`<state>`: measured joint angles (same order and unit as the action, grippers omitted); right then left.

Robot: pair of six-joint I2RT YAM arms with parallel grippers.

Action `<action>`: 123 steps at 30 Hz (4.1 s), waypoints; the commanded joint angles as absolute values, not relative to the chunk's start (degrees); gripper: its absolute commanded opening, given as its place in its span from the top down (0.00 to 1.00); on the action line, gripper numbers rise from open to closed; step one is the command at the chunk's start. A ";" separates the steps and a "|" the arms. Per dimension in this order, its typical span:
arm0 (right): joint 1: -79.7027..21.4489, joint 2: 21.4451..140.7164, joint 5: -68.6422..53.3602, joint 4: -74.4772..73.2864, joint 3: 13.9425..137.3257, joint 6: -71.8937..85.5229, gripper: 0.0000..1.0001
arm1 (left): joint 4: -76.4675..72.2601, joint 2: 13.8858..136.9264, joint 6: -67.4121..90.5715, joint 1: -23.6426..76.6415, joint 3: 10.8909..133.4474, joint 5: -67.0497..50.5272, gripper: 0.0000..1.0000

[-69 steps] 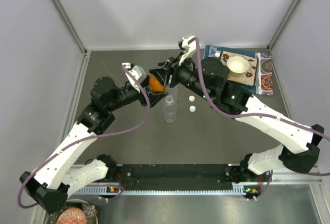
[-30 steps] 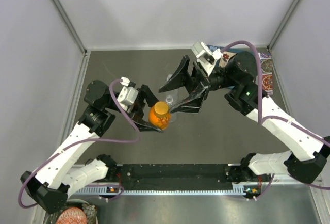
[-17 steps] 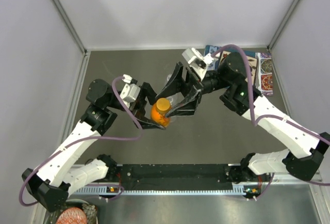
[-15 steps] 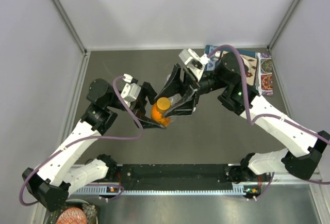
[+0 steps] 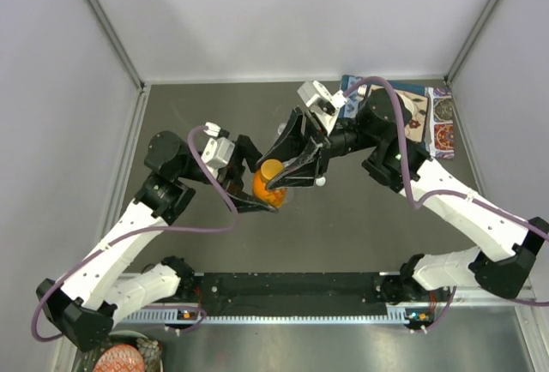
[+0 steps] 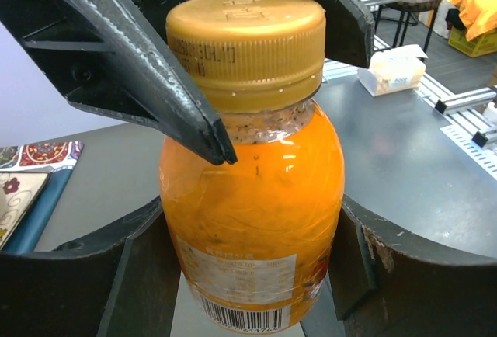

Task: Screw on the bottle caps
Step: Screw the bottle cap onto the plastic bottle.

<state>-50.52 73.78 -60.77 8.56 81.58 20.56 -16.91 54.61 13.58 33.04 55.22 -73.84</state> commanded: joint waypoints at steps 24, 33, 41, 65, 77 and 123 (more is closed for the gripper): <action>-56.51 75.15 -26.55 -3.69 81.39 10.81 0.65 | -1.93 48.16 -1.84 31.64 55.72 -38.41 1.00; -56.51 71.90 -20.22 -4.92 80.77 8.00 0.36 | -2.90 47.37 -0.88 31.46 54.41 -39.99 1.00; -56.43 70.31 -18.54 -7.29 82.09 5.80 0.36 | -3.78 47.29 -0.70 31.38 53.88 -40.34 1.00; -55.20 68.47 -21.00 -6.86 86.22 8.26 0.37 | -4.57 46.23 -0.70 31.29 50.98 -40.52 1.00; -54.32 68.82 -23.29 -7.64 87.54 9.93 0.30 | -5.54 45.97 -0.26 31.11 50.36 -40.61 1.00; -54.32 74.18 -24.70 -13.27 86.75 8.61 0.81 | -6.41 46.41 1.58 29.88 52.56 -40.34 0.95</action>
